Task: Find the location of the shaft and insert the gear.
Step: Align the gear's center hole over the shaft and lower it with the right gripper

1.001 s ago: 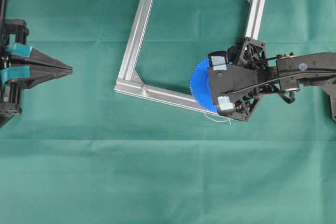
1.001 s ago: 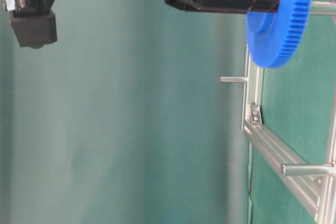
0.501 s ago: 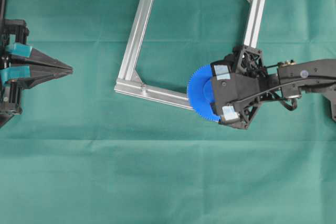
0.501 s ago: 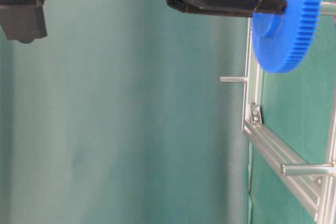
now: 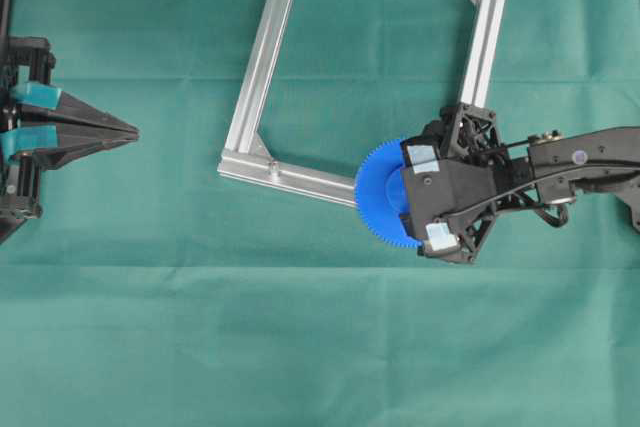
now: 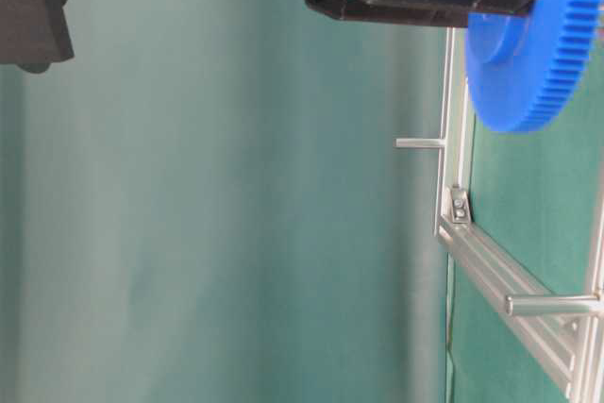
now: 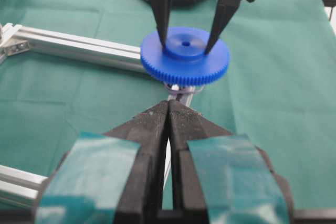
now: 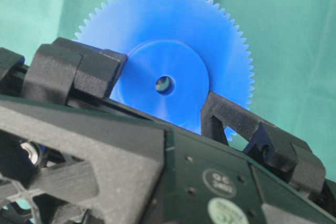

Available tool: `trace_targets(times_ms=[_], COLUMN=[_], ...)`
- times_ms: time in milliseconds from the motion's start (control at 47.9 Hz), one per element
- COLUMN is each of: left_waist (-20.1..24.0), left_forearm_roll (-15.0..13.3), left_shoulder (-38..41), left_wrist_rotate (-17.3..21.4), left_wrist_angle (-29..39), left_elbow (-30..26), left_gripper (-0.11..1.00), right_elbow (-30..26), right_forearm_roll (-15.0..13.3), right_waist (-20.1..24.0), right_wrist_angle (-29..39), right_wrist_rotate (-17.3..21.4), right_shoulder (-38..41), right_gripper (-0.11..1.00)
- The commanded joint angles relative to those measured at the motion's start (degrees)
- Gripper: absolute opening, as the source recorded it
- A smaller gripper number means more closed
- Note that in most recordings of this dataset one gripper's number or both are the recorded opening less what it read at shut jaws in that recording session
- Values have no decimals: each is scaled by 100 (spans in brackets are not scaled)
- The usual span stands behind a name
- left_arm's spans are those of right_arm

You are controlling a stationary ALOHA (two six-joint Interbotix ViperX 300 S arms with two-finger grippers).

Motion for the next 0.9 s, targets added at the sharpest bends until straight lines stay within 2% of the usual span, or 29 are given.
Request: trace_targets(times_ms=[0,396,876], left_waist=[0,9,9], left_forearm_roll=[-9,-18,-18], left_shoulder=[26,26,26], left_wrist_rotate=[-9,-9,-9], left_wrist_angle=[-35,-35,-35], left_elbow=[-167,-167,-167], left_gripper=[1,1,1], right_elbow=[-105,-70,-53], right_forearm_roll=[-26,-281,-264], right_waist=[26,-158,-202], right_wrist_angle=[-35,-9,-44], right_wrist_rotate=[0,-9,0], right_shoulder=[-44,-44,-18], right_gripper=[70,70,70])
